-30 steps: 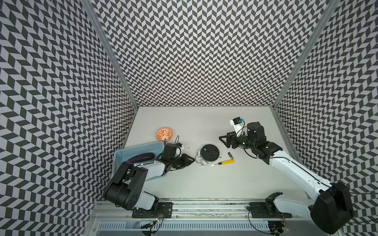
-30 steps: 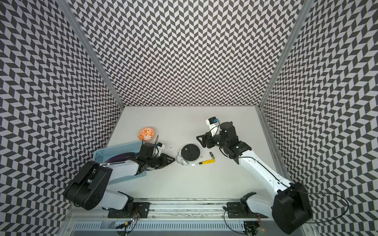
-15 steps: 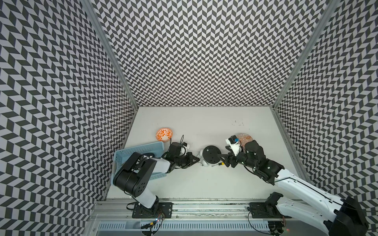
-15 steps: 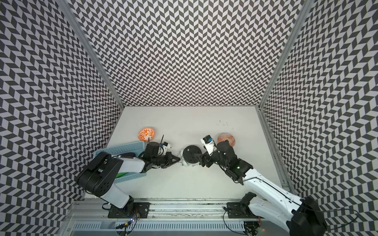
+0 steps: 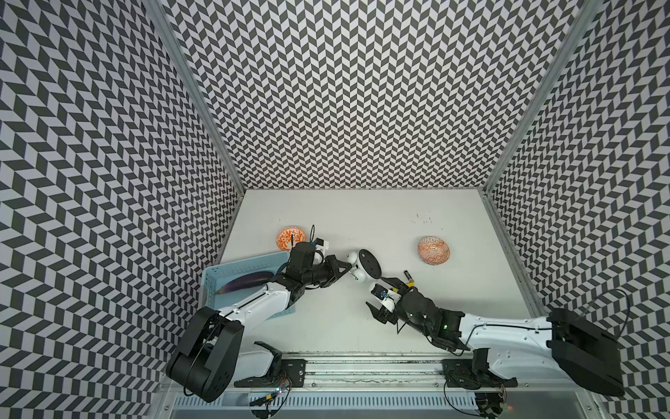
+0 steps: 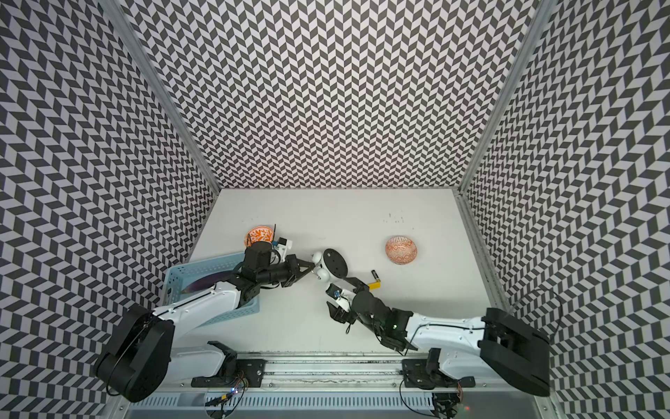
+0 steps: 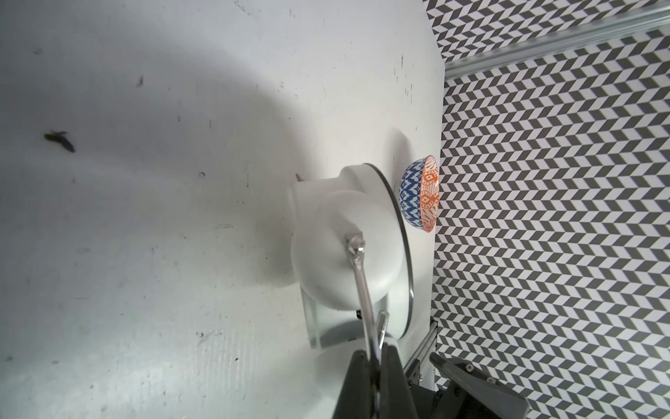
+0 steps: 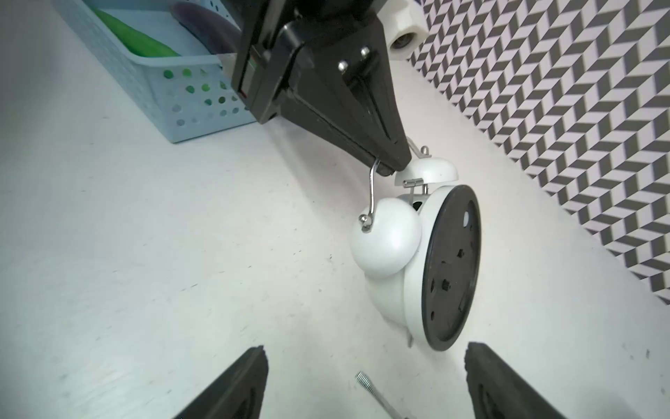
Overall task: Remove the battery from the alarm
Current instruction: Adjust the alarm at the center of the board.
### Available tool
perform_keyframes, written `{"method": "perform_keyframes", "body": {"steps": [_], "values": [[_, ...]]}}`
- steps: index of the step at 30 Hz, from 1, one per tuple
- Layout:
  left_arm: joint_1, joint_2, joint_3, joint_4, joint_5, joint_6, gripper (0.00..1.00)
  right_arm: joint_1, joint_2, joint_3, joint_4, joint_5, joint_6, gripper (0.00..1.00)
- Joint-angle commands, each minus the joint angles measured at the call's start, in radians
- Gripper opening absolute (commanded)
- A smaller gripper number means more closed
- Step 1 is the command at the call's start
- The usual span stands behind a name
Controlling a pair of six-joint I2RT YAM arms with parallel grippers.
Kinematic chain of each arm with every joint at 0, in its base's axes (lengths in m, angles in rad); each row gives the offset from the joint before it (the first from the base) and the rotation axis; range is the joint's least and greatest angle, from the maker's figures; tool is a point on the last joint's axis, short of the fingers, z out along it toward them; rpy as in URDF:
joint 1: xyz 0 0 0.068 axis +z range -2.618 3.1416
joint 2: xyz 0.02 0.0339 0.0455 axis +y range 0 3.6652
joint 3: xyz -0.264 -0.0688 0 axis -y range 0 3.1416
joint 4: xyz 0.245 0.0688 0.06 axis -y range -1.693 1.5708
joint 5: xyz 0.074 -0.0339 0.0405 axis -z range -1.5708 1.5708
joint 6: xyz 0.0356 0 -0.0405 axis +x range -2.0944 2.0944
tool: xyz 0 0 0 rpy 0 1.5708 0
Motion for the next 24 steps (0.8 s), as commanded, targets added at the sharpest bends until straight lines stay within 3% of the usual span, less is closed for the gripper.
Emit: {"method": "perform_keyframes", "body": {"steps": [1,14,18,20,22,24], "values": [[-0.011,-0.059,0.002,0.016,-0.017,-0.059,0.00,0.018,0.113,0.009,0.346,0.151,-0.081,0.91],[-0.069,-0.104,-0.016,0.073,-0.061,-0.151,0.00,0.028,0.476,0.124,0.646,0.262,-0.090,0.90],[-0.072,-0.109,-0.015,0.072,-0.047,-0.168,0.00,0.028,0.529,0.146,0.675,0.329,-0.058,0.77],[-0.069,-0.130,-0.015,0.049,-0.056,-0.164,0.02,0.028,0.506,0.134,0.661,0.318,-0.048,0.66],[-0.065,-0.155,-0.006,0.013,-0.073,-0.148,0.07,0.026,0.448,0.118,0.604,0.265,-0.014,0.54],[-0.051,-0.181,0.013,-0.039,-0.085,-0.112,0.21,0.022,0.364,0.108,0.516,0.195,0.031,0.48]]}}
